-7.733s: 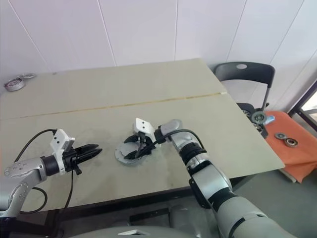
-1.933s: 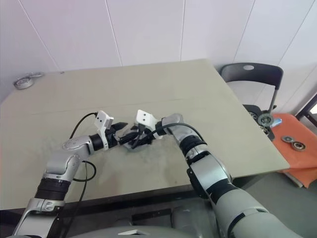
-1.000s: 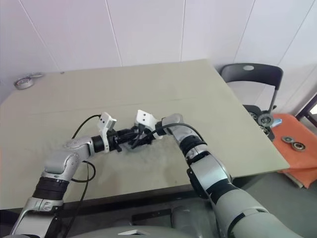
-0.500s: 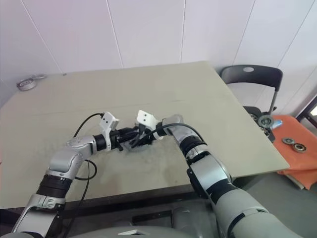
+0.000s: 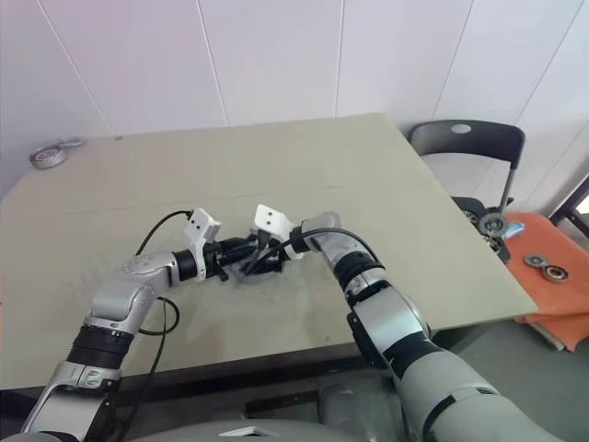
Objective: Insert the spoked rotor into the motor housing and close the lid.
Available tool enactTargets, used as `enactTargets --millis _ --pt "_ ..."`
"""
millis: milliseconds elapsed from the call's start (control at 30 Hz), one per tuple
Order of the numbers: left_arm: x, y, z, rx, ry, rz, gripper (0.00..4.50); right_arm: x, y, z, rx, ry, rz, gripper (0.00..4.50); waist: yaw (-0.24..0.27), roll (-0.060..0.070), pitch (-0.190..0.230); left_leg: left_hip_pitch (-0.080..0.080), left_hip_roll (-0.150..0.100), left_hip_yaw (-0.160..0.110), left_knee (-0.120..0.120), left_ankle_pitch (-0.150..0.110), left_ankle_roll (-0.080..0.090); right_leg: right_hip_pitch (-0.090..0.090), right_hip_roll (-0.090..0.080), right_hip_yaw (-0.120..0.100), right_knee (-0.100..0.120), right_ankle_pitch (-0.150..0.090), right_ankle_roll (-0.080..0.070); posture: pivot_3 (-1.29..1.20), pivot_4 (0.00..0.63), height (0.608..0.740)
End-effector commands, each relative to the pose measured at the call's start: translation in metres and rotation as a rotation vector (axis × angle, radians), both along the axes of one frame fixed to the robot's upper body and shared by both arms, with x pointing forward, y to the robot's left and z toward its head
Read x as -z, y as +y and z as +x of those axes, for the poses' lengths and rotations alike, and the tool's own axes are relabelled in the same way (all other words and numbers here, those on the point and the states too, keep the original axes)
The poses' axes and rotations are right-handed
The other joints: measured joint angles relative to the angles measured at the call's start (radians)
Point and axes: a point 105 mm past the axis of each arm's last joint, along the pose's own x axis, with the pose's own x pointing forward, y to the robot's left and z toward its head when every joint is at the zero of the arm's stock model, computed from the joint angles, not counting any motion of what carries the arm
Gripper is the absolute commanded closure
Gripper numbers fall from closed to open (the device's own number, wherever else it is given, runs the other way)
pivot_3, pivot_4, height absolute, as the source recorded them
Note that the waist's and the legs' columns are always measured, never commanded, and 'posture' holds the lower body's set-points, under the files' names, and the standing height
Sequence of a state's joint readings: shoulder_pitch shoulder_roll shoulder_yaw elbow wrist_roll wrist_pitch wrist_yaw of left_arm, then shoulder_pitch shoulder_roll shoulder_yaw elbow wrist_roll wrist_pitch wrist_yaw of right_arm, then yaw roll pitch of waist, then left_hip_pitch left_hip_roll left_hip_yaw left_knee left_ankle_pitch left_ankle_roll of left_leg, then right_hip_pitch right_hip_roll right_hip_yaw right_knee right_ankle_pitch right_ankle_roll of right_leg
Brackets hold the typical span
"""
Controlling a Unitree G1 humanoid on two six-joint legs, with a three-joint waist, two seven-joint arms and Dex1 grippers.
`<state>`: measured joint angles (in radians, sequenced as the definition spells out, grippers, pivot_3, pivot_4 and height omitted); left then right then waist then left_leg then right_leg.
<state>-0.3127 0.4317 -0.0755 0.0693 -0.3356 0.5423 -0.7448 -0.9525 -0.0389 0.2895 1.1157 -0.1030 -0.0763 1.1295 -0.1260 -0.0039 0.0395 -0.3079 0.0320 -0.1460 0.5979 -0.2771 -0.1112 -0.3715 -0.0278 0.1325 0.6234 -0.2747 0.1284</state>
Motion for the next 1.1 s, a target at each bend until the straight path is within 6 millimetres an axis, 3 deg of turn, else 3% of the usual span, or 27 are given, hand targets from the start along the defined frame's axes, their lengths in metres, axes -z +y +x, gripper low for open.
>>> enactTargets --millis 33,233,567,767,933,1033,1100 --pt "0.006 0.001 -0.004 -0.002 0.024 0.019 3.03 0.037 -0.018 -0.015 -0.002 0.117 -0.144 0.04 0.000 0.000 0.000 0.000 0.000 0.000 0.000 0.000 0.000 0.000 0.000 0.000 0.000 0.000 0.000 0.00 0.000 0.740" --pt "0.005 -0.001 -0.005 0.001 0.022 0.013 3.03 0.033 -0.018 -0.013 -0.011 0.110 -0.132 0.04 -0.001 0.000 0.000 0.000 0.000 0.000 0.000 0.000 0.000 0.000 0.000 0.000 0.000 0.000 0.000 0.00 0.000 0.740" --pt "0.006 -0.003 -0.006 0.012 0.025 0.010 3.03 -0.034 -0.007 0.007 -0.004 0.075 0.132 0.04 0.003 0.001 0.001 -0.011 0.000 -0.001 -0.001 0.000 0.000 -0.007 0.000 0.000 -0.004 0.002 0.003 0.00 0.000 0.740" --pt "0.006 -0.004 -0.006 0.014 0.024 0.008 3.03 -0.069 -0.019 0.021 0.019 0.019 0.206 0.04 0.004 0.003 0.002 -0.014 0.000 -0.001 -0.001 0.000 0.000 -0.011 0.000 0.000 -0.004 0.002 0.003 0.00 0.000 0.740" --pt "0.006 -0.005 -0.005 0.016 0.022 0.004 3.03 -0.084 -0.033 0.032 0.075 0.013 0.226 0.04 0.003 0.003 0.002 -0.014 0.000 -0.001 -0.001 0.000 0.000 -0.011 0.000 0.000 -0.004 0.002 0.003 0.00 0.000 0.740" --pt "0.007 -0.006 -0.005 0.017 0.021 0.002 3.03 -0.087 -0.040 0.033 0.092 0.084 0.229 0.04 0.004 0.002 0.002 -0.015 0.000 -0.001 -0.001 0.000 0.000 -0.011 0.000 0.000 -0.004 0.002 0.003 0.00 0.000 0.740" --pt "0.006 -0.007 -0.005 0.017 0.020 0.002 3.03 -0.082 -0.045 0.024 0.067 0.225 0.214 0.04 0.005 0.002 0.002 -0.015 0.000 -0.001 -0.001 0.000 0.000 -0.011 0.000 0.000 -0.004 0.002 0.003 0.00 0.000 0.740"
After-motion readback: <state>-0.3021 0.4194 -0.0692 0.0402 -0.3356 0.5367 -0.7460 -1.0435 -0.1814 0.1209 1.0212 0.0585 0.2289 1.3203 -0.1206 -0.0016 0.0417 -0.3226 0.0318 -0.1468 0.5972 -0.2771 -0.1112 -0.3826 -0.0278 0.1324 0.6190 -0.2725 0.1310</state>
